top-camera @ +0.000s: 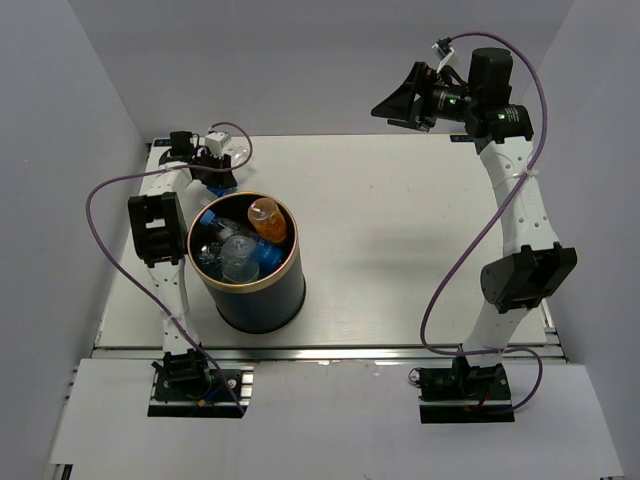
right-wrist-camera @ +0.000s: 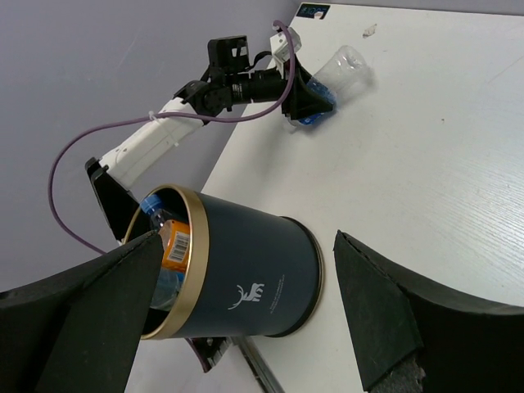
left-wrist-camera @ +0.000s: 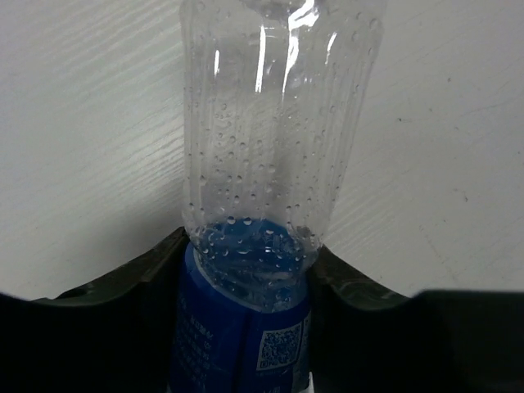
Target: Put the plastic bottles in the bin
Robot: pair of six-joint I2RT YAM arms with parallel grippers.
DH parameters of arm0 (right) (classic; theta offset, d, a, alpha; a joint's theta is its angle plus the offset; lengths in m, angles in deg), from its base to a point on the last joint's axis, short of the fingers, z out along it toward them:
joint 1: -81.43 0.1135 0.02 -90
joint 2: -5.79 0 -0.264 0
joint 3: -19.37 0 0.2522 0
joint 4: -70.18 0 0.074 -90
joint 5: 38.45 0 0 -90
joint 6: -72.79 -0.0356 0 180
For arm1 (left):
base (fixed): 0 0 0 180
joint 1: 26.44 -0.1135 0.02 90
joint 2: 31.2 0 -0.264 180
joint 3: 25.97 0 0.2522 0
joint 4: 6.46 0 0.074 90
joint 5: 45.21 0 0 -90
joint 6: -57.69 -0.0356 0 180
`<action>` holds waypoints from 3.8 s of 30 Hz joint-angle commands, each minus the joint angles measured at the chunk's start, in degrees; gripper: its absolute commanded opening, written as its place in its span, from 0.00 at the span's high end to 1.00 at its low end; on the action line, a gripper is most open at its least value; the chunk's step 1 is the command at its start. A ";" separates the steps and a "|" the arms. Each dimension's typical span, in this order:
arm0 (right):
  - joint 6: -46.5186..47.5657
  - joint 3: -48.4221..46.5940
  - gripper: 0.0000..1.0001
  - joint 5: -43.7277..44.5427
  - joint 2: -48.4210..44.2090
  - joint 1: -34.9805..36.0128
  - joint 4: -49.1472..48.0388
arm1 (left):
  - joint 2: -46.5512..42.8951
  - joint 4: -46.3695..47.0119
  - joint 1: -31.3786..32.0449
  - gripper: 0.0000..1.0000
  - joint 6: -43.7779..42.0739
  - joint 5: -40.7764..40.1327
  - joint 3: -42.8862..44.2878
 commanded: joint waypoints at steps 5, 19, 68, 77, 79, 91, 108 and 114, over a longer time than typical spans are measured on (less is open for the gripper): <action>2.90 1.58 0.11 -2.71 -1.87 -0.44 -3.39 | -11.01 0.81 0.00 0.69 8.86 -7.33 -2.33; 16.44 17.91 0.11 3.26 -16.81 1.93 -6.53 | -37.73 12.24 -0.70 0.63 35.84 -24.67 -3.99; 18.55 43.42 0.11 3.26 -27.19 2.10 -17.80 | -108.41 18.67 -0.53 0.02 49.14 -1.99 -70.98; 18.55 44.30 0.11 3.26 -27.63 2.02 -18.33 | -107.71 15.41 -0.53 0.14 47.37 -2.60 -67.55; 18.81 44.47 0.11 3.70 -27.89 2.10 -18.33 | -107.62 14.62 -0.53 0.27 47.02 -2.60 -67.20; 19.95 44.47 0.11 3.17 -28.77 2.10 -18.25 | -107.19 9.96 -0.53 0.04 47.28 -4.52 -60.70; 20.31 43.77 0.11 9.14 -25.70 2.37 -15.96 | -70.74 -2.96 -0.53 0.02 54.05 -37.14 -37.14; 19.52 43.60 0.11 12.31 -20.52 5.35 -17.46 | -62.54 -0.95 -0.53 0.02 51.85 -29.68 -39.15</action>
